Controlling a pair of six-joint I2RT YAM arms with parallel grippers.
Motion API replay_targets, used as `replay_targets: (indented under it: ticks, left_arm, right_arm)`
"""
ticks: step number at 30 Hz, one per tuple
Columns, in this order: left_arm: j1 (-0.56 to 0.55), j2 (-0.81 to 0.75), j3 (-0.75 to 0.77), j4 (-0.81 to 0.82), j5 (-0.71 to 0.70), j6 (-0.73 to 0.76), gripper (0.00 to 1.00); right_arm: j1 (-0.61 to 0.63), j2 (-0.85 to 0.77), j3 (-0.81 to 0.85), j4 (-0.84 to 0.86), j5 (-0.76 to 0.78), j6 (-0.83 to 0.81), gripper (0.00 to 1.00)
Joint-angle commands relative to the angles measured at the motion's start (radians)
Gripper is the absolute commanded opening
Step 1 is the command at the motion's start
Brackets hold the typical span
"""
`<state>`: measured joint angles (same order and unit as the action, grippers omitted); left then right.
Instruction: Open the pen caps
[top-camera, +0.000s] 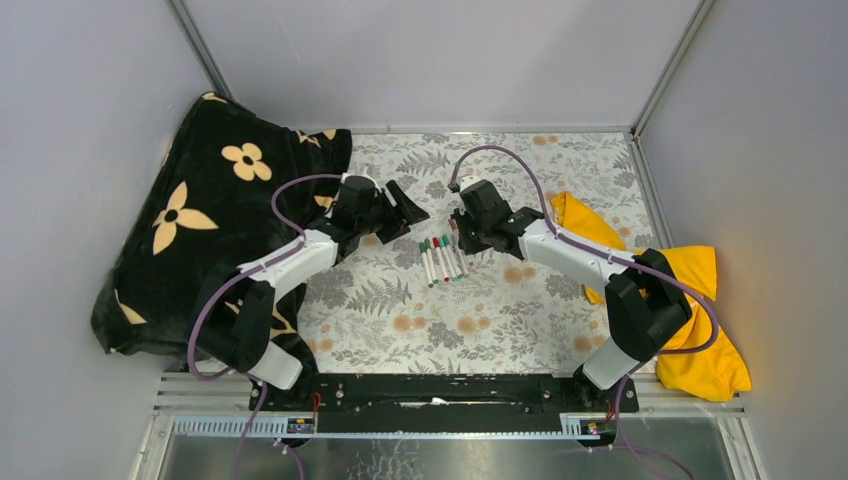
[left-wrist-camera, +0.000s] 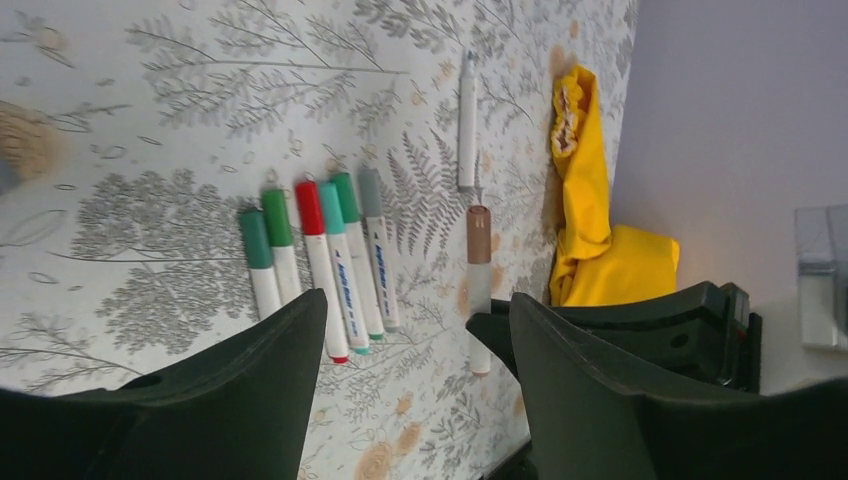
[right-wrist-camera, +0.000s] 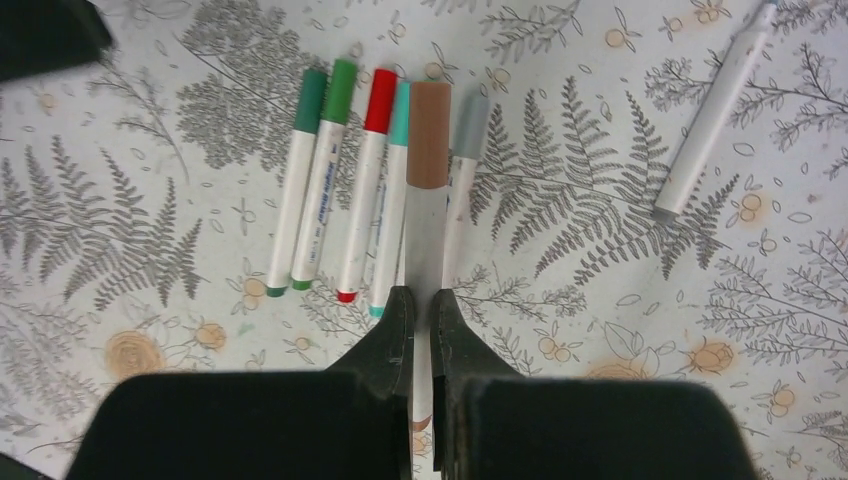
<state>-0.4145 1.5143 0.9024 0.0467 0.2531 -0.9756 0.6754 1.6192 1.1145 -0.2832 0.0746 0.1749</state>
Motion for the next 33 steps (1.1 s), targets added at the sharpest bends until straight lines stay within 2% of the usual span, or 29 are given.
replay_targets:
  ticks: [1,5,21,25,28,30,33]
  left_arm:
    - [-0.033,0.021,0.045,0.09,0.055,-0.019,0.74]
    - [-0.056,0.043,0.069,0.081,0.042,-0.021,0.73]
    - [-0.095,0.08,0.092,0.075,0.004,-0.027,0.7]
    - [-0.094,0.073,0.094,0.074,-0.016,-0.021,0.61]
    - [-0.095,0.074,0.097,0.07,-0.017,-0.016,0.48]
    - [-0.095,0.072,0.093,0.068,-0.021,-0.015,0.37]
    - [-0.095,0.069,0.086,0.067,-0.024,-0.011,0.28]
  right_arm:
    - [0.016,-0.031,0.067,-0.014,-0.084,0.012,0.0]
    - [0.029,-0.025,0.091,-0.002,-0.13,0.029,0.0]
    - [0.068,0.007,0.149,0.008,-0.155,0.046,0.0]
    - [0.072,0.002,0.137,0.019,-0.163,0.053,0.0]
    - [0.074,-0.001,0.13,0.025,-0.16,0.057,0.0]
    - [0.075,-0.002,0.128,0.029,-0.161,0.059,0.0]
    - [0.076,-0.005,0.124,0.031,-0.158,0.06,0.0]
